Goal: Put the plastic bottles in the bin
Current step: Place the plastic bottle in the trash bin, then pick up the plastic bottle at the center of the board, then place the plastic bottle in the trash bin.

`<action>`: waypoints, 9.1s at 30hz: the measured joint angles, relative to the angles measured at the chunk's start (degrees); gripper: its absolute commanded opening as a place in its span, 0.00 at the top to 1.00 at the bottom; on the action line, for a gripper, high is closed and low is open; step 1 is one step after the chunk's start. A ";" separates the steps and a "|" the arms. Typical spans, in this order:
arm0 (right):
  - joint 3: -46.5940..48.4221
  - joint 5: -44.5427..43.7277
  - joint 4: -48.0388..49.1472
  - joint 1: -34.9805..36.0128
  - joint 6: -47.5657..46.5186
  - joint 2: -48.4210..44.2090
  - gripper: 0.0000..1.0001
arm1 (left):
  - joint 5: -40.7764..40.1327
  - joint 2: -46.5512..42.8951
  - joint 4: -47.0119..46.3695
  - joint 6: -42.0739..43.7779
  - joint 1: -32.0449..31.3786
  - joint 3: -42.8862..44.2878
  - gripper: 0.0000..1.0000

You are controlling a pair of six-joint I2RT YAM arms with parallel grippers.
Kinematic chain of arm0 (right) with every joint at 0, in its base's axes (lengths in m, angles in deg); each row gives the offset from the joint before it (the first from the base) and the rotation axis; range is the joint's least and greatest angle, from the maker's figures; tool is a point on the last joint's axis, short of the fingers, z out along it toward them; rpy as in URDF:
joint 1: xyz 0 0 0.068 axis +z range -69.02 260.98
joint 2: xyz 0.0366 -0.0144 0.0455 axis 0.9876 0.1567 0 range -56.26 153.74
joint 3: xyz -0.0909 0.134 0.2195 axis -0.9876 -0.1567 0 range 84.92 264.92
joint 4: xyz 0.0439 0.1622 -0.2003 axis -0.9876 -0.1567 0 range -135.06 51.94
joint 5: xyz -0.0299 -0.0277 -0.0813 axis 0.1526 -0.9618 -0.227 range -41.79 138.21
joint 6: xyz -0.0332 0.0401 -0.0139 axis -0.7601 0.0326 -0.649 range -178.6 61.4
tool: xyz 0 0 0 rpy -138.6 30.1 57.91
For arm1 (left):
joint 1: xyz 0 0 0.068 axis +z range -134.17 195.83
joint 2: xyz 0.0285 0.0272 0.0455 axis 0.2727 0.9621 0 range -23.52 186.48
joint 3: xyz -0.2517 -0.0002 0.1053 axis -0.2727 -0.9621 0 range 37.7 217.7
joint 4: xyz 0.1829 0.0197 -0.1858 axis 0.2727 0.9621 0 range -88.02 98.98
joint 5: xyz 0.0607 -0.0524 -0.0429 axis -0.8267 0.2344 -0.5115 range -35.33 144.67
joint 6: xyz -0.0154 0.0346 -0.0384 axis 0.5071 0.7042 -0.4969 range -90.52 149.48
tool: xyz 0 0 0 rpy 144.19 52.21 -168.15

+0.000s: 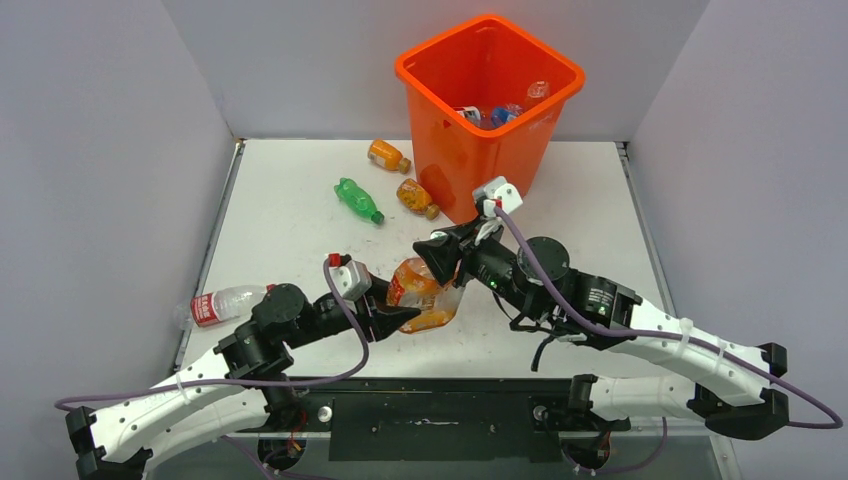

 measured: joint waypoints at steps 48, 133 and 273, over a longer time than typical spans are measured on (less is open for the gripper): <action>36.37 -18.01 23.28 -35.58 -13.29 26.45 0.95 | -51.87 -14.16 -5.84 19.91 13.68 -8.81 0.04; -43.58 12.15 32.74 -24.68 16.17 -7.19 0.04 | -23.30 88.30 25.53 -45.42 45.33 61.24 0.01; 2.32 10.62 10.62 -33.42 10.82 4.22 0.13 | -72.87 -5.92 16.50 -14.14 10.86 -0.61 0.04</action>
